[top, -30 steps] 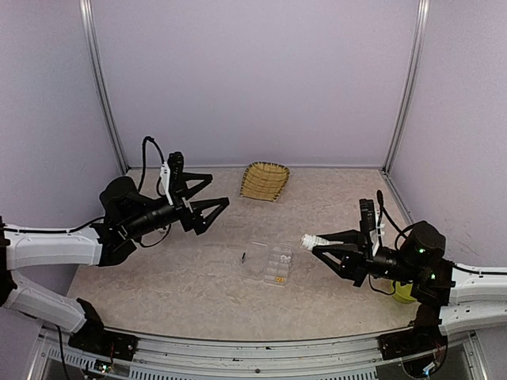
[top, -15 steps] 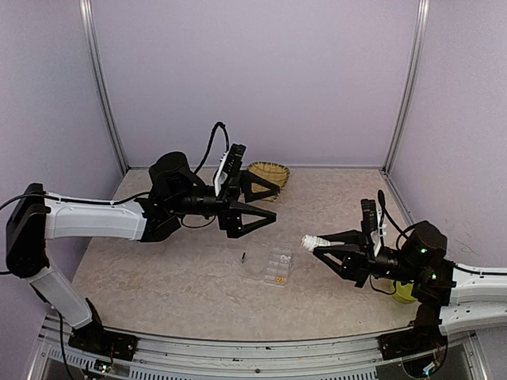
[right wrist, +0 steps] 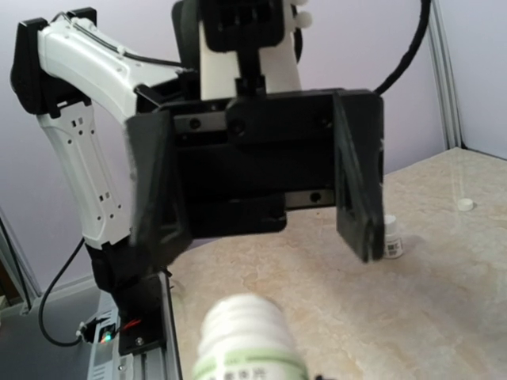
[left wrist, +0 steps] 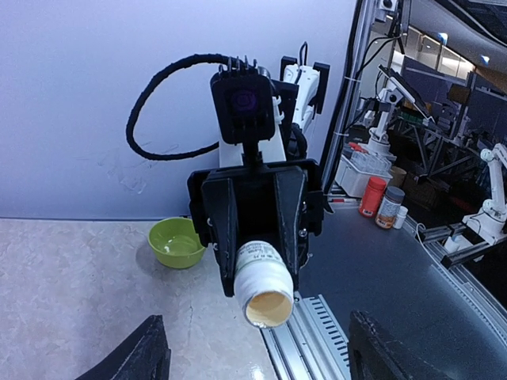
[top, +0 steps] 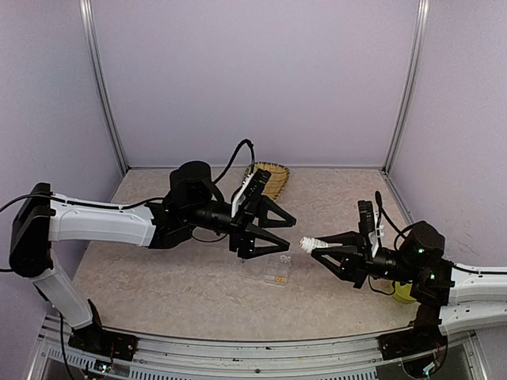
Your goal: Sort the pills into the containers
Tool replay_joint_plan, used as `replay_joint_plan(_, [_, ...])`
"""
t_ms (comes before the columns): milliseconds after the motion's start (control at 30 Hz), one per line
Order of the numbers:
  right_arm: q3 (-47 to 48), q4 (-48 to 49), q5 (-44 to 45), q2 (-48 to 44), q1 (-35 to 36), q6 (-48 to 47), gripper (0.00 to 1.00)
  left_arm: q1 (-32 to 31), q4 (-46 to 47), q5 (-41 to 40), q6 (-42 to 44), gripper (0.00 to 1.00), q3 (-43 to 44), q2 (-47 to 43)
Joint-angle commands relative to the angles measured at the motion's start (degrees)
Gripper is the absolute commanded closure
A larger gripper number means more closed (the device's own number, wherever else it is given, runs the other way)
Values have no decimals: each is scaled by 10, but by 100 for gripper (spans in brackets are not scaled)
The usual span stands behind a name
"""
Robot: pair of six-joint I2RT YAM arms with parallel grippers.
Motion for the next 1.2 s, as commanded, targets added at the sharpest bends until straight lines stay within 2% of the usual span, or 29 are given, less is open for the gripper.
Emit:
replay_joint_plan(0, [7,19,-10,7,-5,1,82,-22,-56,-25,44,26,38,20])
replay_joint_plan(167, [7,19,-11,8,-5,2,82,-33,-80,-30,58,31,59,37])
replay_joint_plan(467, [10,13,-9,6,-5,0,82,-40,-117,-34,78,49,76,42])
replay_joint_plan(633, [11,15,-10,12,-6,0,82,-40,-113,-32,79,55,78,43])
replay_joint_plan(767, [13,12,-7,9,-5,-2,82,-40,-118,-27,82,72,81,44])
replay_joint_plan(867, [13,10,-4,8,-5,-3,82,-40,-120,-26,85,81,80,43])
replay_joint_plan(1067, [13,10,-3,9,-5,-2,82,-40,-120,-25,85,90,77,40])
replay_joint_plan(1167, [12,10,-3,9,-5,-2,80,-40,-122,-26,82,91,77,39])
